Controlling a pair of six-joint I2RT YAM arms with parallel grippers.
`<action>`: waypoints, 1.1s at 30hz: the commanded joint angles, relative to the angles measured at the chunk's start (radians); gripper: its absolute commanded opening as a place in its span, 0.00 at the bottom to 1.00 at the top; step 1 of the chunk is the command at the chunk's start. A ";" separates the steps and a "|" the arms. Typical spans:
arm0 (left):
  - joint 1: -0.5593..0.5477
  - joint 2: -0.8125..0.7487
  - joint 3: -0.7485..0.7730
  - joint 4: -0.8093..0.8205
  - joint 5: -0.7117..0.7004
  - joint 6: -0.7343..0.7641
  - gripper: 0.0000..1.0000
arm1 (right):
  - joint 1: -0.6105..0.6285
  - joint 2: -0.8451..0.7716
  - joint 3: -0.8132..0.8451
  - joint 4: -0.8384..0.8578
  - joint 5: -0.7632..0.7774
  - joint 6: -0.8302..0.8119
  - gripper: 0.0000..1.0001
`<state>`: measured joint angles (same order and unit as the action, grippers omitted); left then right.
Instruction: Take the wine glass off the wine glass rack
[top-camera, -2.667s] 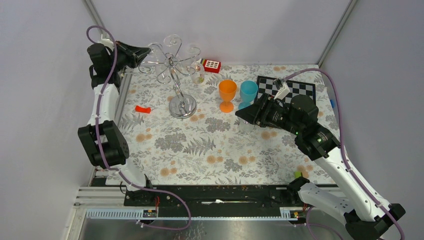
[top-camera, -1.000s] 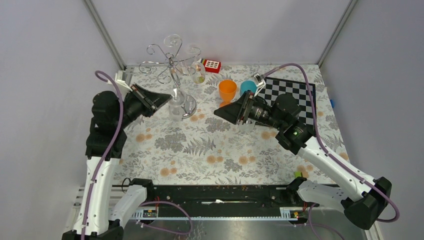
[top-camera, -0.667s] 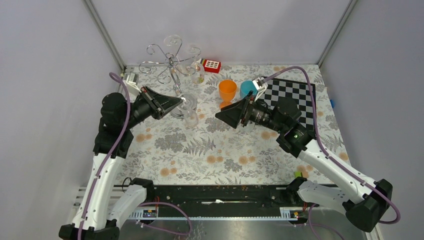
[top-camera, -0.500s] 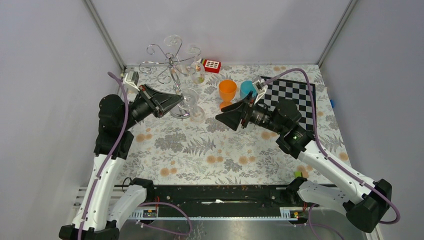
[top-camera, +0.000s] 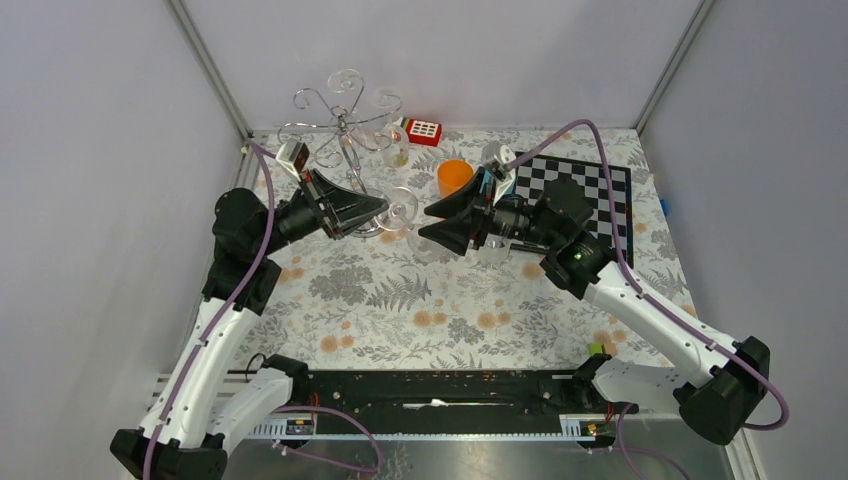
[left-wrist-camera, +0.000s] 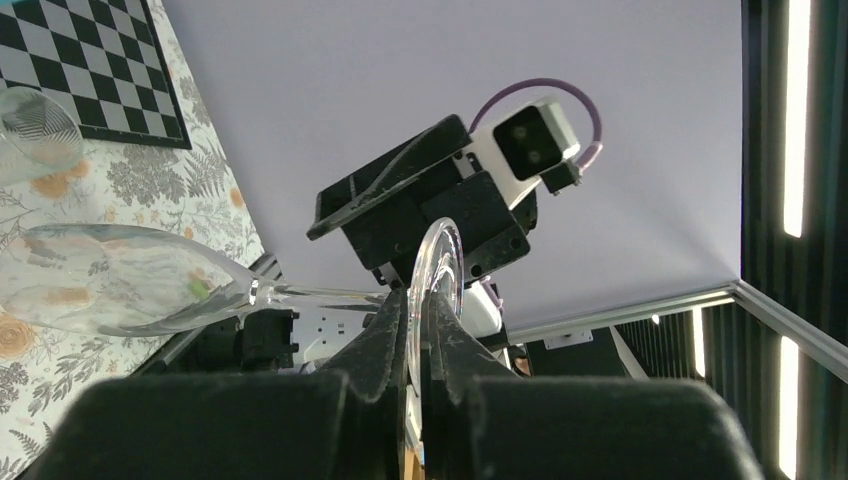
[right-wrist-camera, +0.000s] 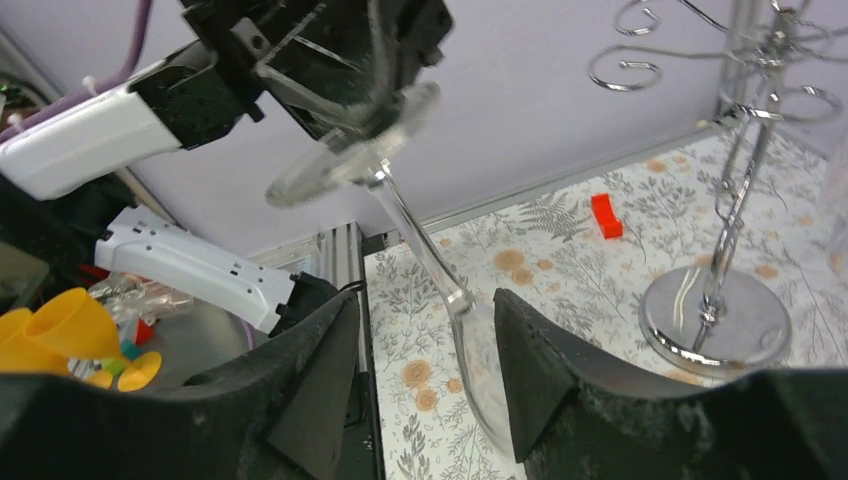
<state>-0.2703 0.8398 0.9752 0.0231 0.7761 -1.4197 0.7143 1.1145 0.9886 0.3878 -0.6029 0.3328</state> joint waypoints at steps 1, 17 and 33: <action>-0.027 0.003 0.019 0.084 0.042 -0.004 0.00 | 0.007 0.029 0.094 -0.005 -0.185 -0.107 0.53; -0.111 0.023 0.009 0.120 0.048 -0.017 0.00 | 0.008 0.157 0.189 0.077 -0.459 -0.071 0.58; -0.127 0.019 0.087 -0.045 0.012 0.124 0.23 | 0.007 0.166 0.185 0.164 -0.417 0.055 0.00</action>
<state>-0.3946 0.8658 0.9756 0.0441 0.8146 -1.4368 0.7147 1.2949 1.1408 0.4641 -1.0649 0.3004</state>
